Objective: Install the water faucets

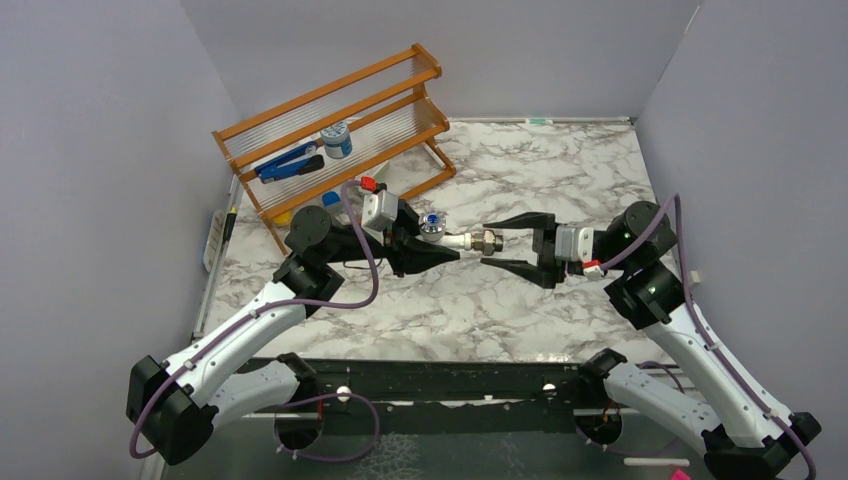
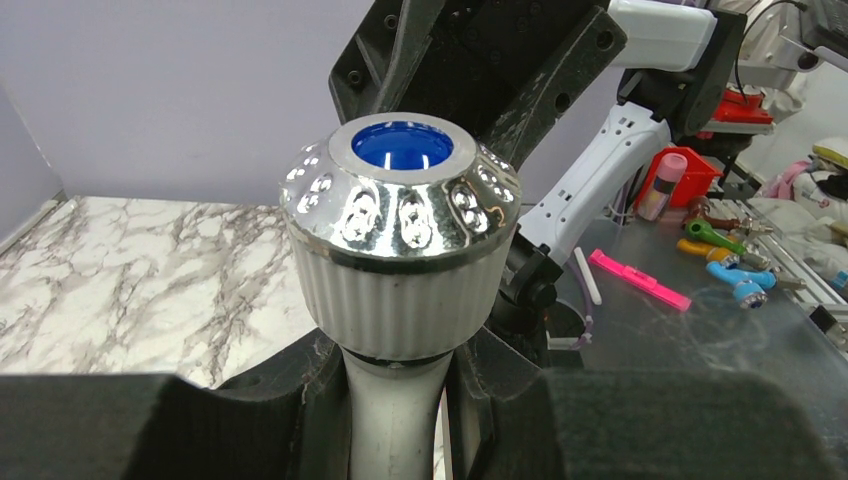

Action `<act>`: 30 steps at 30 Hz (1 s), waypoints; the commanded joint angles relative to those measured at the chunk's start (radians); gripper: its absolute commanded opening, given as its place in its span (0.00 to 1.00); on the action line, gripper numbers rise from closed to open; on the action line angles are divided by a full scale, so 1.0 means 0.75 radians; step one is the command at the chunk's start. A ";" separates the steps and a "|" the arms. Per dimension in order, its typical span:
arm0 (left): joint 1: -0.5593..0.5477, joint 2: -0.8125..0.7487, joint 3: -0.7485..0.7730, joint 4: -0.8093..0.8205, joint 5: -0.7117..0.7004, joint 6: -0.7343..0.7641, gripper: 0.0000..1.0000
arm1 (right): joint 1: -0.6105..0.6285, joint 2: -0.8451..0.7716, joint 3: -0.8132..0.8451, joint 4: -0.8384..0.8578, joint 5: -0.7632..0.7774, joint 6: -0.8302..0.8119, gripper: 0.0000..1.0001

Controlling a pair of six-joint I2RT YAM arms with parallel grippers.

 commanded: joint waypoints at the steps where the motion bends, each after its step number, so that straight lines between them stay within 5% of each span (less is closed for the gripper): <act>1: -0.001 -0.023 0.055 0.078 0.015 0.010 0.00 | -0.005 -0.004 -0.015 -0.002 0.013 0.003 0.55; 9: -0.001 -0.028 0.051 0.079 0.046 0.099 0.00 | -0.005 0.010 -0.012 0.031 0.006 0.136 0.37; 17: 0.000 -0.057 0.025 0.078 0.104 0.419 0.00 | -0.004 0.018 -0.038 0.169 -0.006 0.471 0.12; 24: -0.001 -0.117 -0.014 0.051 0.122 0.829 0.00 | -0.004 0.024 -0.058 0.281 0.163 0.911 0.07; 30: -0.001 -0.136 -0.035 0.040 0.078 1.079 0.00 | -0.005 0.108 0.018 0.159 0.258 1.270 0.07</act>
